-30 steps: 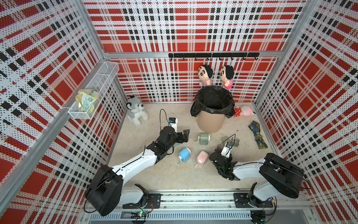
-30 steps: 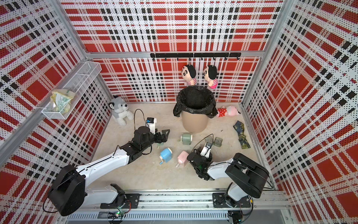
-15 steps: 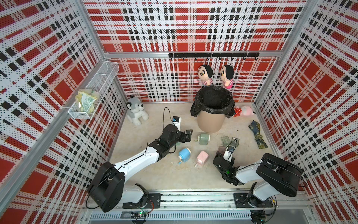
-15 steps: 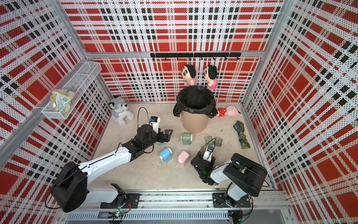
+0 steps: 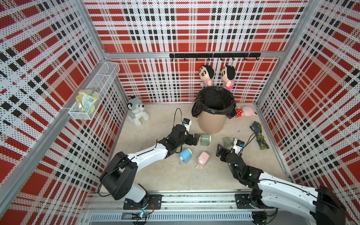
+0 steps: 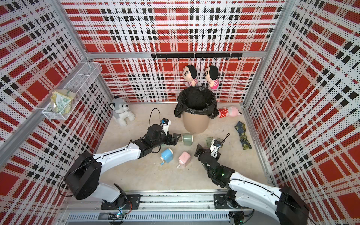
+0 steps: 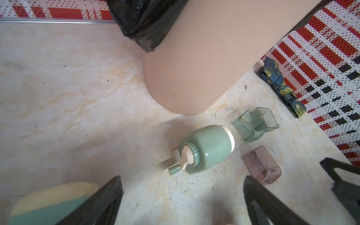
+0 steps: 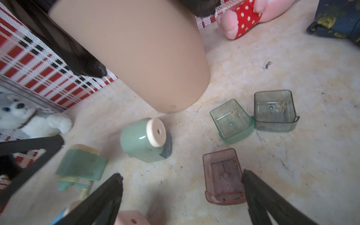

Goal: Take out the pencil sharpener tray and clean the shavings
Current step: Adjust the pencil sharpener at the center of the board.

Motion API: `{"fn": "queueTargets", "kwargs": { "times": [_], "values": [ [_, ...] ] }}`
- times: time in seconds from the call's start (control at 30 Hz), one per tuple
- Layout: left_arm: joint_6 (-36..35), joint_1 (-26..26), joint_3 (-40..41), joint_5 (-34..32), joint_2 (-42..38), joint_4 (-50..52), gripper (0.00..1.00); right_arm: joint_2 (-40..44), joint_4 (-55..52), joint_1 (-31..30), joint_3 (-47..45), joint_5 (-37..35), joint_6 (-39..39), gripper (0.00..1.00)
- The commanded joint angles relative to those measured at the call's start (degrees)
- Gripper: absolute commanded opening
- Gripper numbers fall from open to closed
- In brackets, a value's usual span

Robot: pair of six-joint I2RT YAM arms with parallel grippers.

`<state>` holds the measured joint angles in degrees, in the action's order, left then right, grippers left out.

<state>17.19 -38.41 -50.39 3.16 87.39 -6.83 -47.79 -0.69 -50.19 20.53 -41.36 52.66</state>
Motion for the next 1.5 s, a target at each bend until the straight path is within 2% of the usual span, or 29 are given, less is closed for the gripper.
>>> {"fn": "queueTargets", "kwargs": {
  "times": [0.0,0.13,0.27,0.5,0.67,0.83,1.07,1.2,1.47],
  "values": [
    [-3.18,-0.53,-2.94,4.66,3.16,-0.05,0.98,5.22,-13.08,3.21,2.99,1.85,-2.95,0.99],
    [-5.50,-0.09,-6.95,10.01,8.68,0.65,0.98,10.59,-16.51,7.78,6.55,3.78,-7.44,0.99],
    [-7.98,0.44,-11.79,15.46,14.08,2.65,1.00,12.19,-18.60,9.50,9.43,3.37,-9.34,0.99],
    [-10.42,0.86,-19.55,17.62,20.86,6.30,1.00,13.69,-19.17,9.59,8.70,3.41,-8.65,0.99],
    [-9.87,-0.12,-20.02,19.86,22.64,5.46,1.00,12.21,-19.53,9.68,8.95,3.21,-9.20,0.99],
    [-8.42,-1.15,-16.85,20.87,22.24,3.34,0.97,10.50,-18.79,9.74,9.57,3.40,-10.04,0.99],
    [-7.37,-2.26,-11.66,18.93,17.48,2.70,0.89,8.43,-17.53,9.92,9.36,3.83,-10.32,0.99],
    [-7.26,-3.45,-9.81,16.56,15.13,3.15,0.88,7.85,-16.85,10.03,9.00,4.10,-10.48,0.99],
    [-10.29,-5.84,-10.65,1.60,12.78,3.68,0.94,7.34,-15.66,10.61,8.03,5.38,-10.39,0.98]
  ]
}}
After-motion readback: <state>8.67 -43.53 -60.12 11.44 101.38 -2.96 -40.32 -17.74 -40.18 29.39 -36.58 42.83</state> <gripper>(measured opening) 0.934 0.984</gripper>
